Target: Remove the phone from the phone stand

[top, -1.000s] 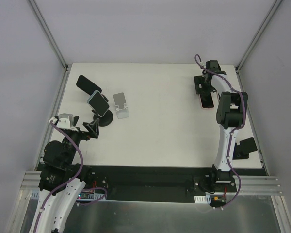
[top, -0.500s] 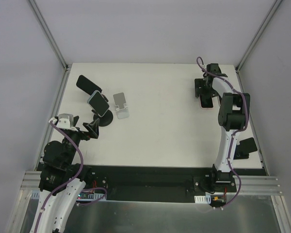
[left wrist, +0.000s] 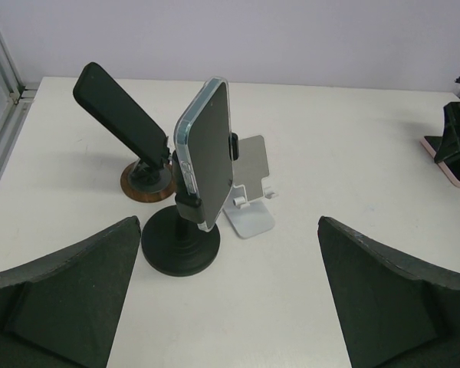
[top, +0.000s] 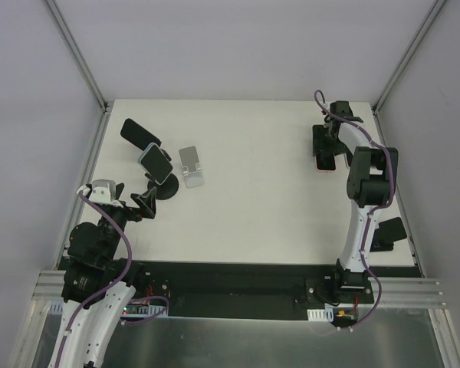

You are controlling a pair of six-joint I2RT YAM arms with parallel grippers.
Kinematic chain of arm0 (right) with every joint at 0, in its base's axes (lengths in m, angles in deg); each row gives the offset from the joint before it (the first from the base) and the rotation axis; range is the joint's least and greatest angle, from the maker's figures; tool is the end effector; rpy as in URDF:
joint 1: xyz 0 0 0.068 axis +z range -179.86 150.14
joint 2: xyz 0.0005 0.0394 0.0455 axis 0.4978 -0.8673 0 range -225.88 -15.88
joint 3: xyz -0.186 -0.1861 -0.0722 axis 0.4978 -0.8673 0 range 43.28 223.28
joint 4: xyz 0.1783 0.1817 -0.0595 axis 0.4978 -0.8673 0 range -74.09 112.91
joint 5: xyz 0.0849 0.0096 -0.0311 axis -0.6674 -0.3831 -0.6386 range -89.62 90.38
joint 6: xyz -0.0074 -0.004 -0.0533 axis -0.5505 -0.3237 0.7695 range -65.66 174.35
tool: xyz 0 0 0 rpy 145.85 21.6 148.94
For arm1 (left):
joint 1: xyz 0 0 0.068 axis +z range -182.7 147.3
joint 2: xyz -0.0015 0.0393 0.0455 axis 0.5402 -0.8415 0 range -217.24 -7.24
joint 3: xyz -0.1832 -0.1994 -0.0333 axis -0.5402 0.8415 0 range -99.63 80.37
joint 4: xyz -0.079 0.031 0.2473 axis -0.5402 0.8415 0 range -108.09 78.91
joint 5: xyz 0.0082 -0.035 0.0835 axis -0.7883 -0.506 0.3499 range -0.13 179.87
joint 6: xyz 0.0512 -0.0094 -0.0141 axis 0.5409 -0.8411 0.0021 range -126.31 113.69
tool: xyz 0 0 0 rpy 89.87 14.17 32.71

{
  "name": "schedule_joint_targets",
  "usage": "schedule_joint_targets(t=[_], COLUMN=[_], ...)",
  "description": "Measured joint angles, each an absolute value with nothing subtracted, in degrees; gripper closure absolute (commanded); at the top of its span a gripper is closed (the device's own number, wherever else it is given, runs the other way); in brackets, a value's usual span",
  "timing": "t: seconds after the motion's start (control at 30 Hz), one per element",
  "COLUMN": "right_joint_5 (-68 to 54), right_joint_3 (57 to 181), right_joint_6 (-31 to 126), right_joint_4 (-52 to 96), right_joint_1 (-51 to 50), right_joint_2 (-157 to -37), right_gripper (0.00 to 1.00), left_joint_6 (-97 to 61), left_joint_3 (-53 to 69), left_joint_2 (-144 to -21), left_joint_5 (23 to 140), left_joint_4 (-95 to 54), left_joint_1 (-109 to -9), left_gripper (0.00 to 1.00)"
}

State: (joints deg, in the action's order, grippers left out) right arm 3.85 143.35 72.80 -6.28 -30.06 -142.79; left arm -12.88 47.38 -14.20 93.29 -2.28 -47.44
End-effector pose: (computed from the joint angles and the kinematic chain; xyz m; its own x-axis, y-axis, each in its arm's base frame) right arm 0.4855 -0.0039 0.1766 -0.7985 -0.3131 -0.5142 -0.2271 0.9477 -0.2244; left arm 0.0581 -0.0132 0.3263 0.1479 -0.1570 -0.9765 0.2155 0.9687 -0.1231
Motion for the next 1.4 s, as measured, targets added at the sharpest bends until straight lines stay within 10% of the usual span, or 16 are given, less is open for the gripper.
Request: schedule_joint_targets(t=[0.57, 0.87, 1.4], right_joint_5=[3.1, 2.1, -8.2], right_joint_3=[152.3, 151.9, 135.7], right_joint_6=[77.7, 77.5, 73.9], right_joint_4=[-11.9, -11.8, -1.8], right_joint_1=[-31.5, -31.5, -15.7], right_joint_2=[-147.6, -147.4, -121.8], right_gripper=[0.49, 0.00, 0.01], left_joint_6=[-12.9, -12.9, -12.9], left_joint_3=[47.4, 47.4, 47.4], left_joint_2=[-14.4, -14.4, -12.4], left_joint_5=[92.9, 92.5, 91.3], left_joint_4=[-2.3, -2.3, -2.3], left_joint_1=[-46.8, -46.1, -46.1], left_gripper=[0.01, 0.01, 0.01])
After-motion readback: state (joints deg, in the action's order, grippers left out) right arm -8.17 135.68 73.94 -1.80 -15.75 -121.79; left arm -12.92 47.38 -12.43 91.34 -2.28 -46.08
